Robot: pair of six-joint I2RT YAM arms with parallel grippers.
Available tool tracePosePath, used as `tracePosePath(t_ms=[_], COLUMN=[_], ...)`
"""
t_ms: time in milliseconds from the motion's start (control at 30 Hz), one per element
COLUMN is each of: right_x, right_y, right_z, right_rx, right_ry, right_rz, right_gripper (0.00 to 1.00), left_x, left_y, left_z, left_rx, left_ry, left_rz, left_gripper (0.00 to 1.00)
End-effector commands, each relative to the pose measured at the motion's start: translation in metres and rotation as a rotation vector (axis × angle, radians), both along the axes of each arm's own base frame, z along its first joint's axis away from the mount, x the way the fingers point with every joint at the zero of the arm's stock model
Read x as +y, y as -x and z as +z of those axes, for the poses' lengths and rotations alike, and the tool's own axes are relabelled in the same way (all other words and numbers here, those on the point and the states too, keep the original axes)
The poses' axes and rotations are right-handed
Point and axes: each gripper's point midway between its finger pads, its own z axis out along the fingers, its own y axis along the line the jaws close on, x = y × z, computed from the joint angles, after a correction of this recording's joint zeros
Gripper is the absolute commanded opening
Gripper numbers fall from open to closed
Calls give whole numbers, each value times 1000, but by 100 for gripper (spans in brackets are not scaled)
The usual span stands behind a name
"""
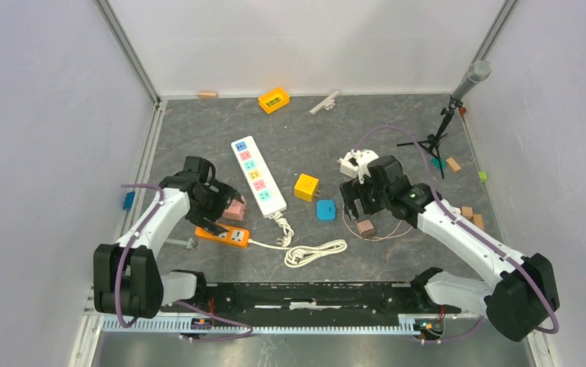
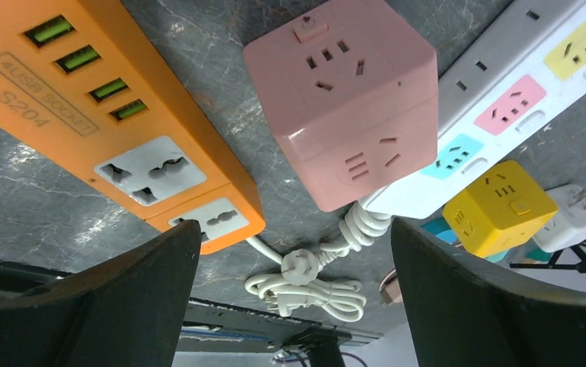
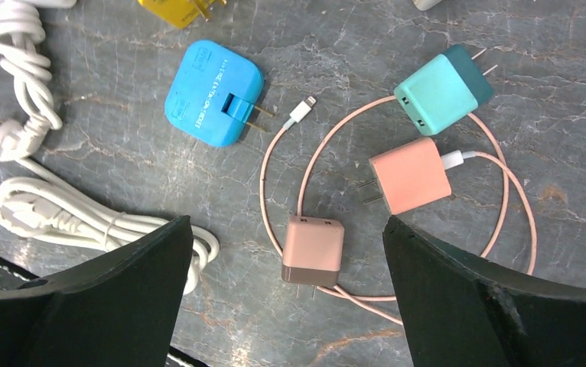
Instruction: Insert the plug
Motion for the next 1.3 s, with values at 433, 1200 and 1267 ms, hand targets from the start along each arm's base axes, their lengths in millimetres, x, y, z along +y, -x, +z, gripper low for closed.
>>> tracePosePath(t_ms=[433, 1200, 1267], right_x=[25, 44, 47], right_y=[1, -13, -16], right_z=[20, 42, 52], right_rx=[-83, -97, -106], right_ry=[18, -31, -54], right_rz=[127, 138, 121], right_gripper=[98, 98, 98], left_x=[0, -1, 2], left_y=[-50, -72, -79], left_z=[-27, -23, -4], left_rx=[23, -47, -105], left_ry=[-5, -33, -62], left_rz=[100, -36, -81], left_gripper=[100, 41, 37])
